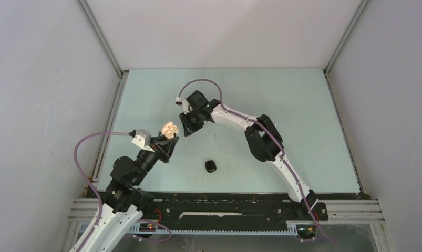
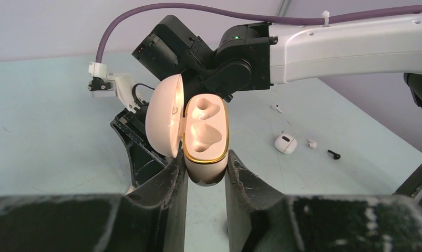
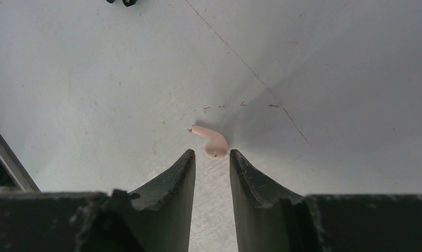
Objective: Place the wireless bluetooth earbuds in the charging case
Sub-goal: Pick up the earbud from the center of the board.
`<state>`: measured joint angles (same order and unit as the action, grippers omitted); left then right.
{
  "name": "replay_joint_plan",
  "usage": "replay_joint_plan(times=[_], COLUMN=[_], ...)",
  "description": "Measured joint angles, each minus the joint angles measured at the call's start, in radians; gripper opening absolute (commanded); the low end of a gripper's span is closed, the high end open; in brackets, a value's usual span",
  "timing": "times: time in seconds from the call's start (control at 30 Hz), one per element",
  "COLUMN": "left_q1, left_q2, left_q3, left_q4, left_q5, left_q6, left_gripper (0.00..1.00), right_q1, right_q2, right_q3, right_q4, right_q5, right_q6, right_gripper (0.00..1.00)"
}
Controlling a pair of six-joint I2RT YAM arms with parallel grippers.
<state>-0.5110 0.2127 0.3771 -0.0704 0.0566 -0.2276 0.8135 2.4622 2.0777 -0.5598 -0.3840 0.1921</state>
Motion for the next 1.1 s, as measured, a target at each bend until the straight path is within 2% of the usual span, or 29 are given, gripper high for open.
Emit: replay_joint_plan(times=[0.57,1.1], left_q1=[0.011,0.014], left_q2=[0.009,0.009], left_q3=[0.000,0.000], left_q4=[0.000,0.000], left_q5=[0.008,0.011], left_q6=[0.000,0.000], left_gripper=[0.00,0.00], right_q1=[0.021,0.066], right_q2=[0.027,0.033], right_q3=[0.019,0.036], right_q4=[0.001,0.002], right_q5=[0.007,0.127], right_q6=[-0.002,-0.055], right_gripper=[0.31,0.25])
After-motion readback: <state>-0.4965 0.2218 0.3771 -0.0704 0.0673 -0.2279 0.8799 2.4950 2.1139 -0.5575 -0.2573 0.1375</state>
